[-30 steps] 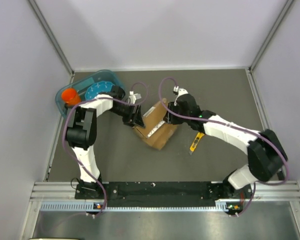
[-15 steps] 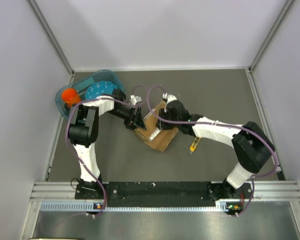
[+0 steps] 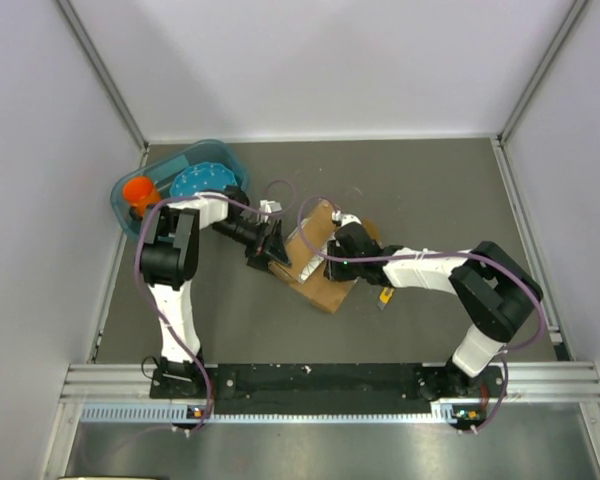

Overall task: Unpack the express box
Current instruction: Open the express box at the center of the board.

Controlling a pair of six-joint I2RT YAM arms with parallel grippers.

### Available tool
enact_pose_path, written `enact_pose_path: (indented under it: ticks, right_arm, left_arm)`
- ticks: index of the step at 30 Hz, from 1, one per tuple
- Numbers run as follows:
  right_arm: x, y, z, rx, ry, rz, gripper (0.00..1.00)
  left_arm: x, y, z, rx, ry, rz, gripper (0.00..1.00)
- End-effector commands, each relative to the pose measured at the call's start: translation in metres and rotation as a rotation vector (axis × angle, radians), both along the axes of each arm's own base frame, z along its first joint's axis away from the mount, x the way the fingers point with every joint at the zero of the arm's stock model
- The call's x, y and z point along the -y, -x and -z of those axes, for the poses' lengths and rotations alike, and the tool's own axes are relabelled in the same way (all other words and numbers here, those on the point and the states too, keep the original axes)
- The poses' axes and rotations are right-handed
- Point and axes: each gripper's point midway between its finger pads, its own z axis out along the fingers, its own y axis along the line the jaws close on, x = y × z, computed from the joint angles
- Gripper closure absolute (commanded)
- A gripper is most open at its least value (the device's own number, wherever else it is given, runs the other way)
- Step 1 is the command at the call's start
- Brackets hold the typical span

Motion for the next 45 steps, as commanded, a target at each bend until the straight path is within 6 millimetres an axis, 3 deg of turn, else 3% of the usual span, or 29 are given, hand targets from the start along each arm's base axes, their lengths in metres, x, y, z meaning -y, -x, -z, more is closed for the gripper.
enact_pose_path:
  ticks: [1,5,9,11,16,17,19,22,27,30,39,45]
  right_arm:
    - [-0.007,-0.018,-0.013,0.052,-0.02,0.055,0.73]
    - [-0.004,-0.021,-0.017,0.06,-0.024,0.084,0.62]
    - [-0.004,-0.024,-0.021,0.07,-0.032,0.097,0.61]
    - [-0.004,-0.026,-0.021,0.072,-0.03,0.102,0.61]
    - [-0.001,-0.029,-0.018,0.065,-0.044,0.14,0.61]
    - [0.0,-0.032,-0.019,0.073,-0.052,0.157,0.61]
    - [0.005,-0.033,-0.022,0.078,-0.087,0.194,0.61]
    - [0.009,-0.034,-0.03,0.096,-0.17,0.237,0.61]
    - [0.012,-0.034,-0.033,0.089,-0.188,0.245,0.61]
    - [0.016,-0.033,-0.033,0.086,-0.194,0.25,0.61]
    - [0.018,-0.044,-0.038,0.081,-0.226,0.28,0.55]
    - [0.01,-0.06,-0.043,0.068,-0.218,0.307,0.49]
  left_arm:
    - [-0.011,0.015,-0.024,0.17,-0.039,0.131,0.01]
    - [-0.025,0.002,-0.048,0.333,-0.119,0.176,0.01]
    - [-0.042,-0.019,-0.075,0.502,-0.258,0.172,0.01]
    - [-0.041,-0.024,-0.088,0.559,-0.257,0.158,0.01]
    - [-0.003,-0.01,-0.093,0.599,-0.218,0.199,0.01]
    - [0.006,-0.015,-0.094,0.635,-0.199,0.193,0.01]
    - [0.02,-0.005,-0.085,0.619,-0.197,0.207,0.01]
    - [0.026,-0.017,-0.063,0.597,-0.249,0.193,0.01]
    - [0.013,-0.054,-0.037,0.585,-0.371,0.146,0.02]
    - [0.002,-0.061,-0.026,0.561,-0.396,0.125,0.04]
    - [-0.004,-0.057,0.006,0.492,-0.418,0.128,0.08]
    - [-0.03,-0.055,0.038,0.473,-0.556,0.15,0.17]
